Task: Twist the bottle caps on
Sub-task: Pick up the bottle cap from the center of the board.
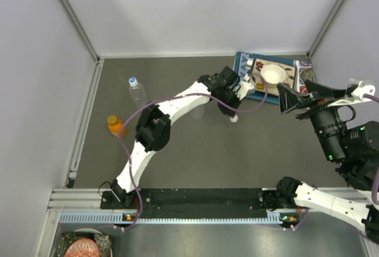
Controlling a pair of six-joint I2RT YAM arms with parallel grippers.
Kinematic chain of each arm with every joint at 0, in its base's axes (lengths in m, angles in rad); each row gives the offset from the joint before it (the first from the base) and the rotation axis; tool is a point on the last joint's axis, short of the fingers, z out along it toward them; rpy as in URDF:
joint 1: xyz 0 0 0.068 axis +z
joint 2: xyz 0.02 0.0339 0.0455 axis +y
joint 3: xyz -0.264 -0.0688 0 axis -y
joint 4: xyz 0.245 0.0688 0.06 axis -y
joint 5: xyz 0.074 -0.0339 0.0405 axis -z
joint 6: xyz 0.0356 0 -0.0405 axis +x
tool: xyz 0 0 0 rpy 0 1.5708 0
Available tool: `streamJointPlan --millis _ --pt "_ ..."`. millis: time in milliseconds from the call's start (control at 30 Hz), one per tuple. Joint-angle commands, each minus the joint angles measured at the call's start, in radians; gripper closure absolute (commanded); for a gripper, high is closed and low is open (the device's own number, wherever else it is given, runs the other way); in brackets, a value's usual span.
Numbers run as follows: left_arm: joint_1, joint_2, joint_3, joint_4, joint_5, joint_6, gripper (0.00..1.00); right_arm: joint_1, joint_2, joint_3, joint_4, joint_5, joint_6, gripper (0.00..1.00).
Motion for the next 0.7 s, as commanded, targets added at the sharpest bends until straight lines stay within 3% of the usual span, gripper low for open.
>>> streamJointPlan --millis 0,167,267,300,333,367,400,433,467,500,667 --pt "-0.007 -0.333 0.123 0.055 0.254 -0.164 1.00 -0.005 0.019 0.071 0.062 -0.167 -0.143 0.01" --pt "0.033 -0.577 0.045 0.211 0.487 -0.343 1.00 -0.005 0.054 0.148 0.065 -0.325 -0.227 0.01" --pt "0.112 -0.656 -0.051 0.443 0.671 -0.613 1.00 -0.004 0.076 0.168 0.079 -0.497 -0.273 0.01" --pt "0.157 -0.671 -0.123 0.519 0.717 -0.809 1.00 -0.005 0.085 0.168 0.088 -0.566 -0.291 0.01" --pt "0.175 -0.688 -0.180 0.783 0.806 -0.927 1.00 -0.005 0.100 0.165 0.094 -0.601 -0.329 0.01" --pt "0.192 -0.724 -0.240 0.931 0.835 -1.051 1.00 -0.004 0.105 0.156 0.108 -0.649 -0.354 0.03" --pt "0.212 -0.738 -0.348 1.098 0.860 -1.294 1.00 -0.005 0.111 0.142 0.135 -0.714 -0.376 0.04" --pt "0.218 -0.746 -0.386 1.335 0.885 -1.398 1.00 -0.005 0.117 0.131 0.169 -0.747 -0.383 0.05" --pt "0.223 -0.754 -0.410 1.426 0.899 -1.479 1.00 -0.005 0.142 0.133 0.177 -0.781 -0.387 0.09" --pt "0.224 -0.759 -0.438 1.459 0.908 -1.559 1.00 -0.005 0.153 0.134 0.189 -0.852 -0.393 0.10" --pt "0.225 -0.824 -0.510 1.468 0.897 -1.592 1.00 0.003 0.234 0.119 0.266 -0.944 -0.425 0.11"
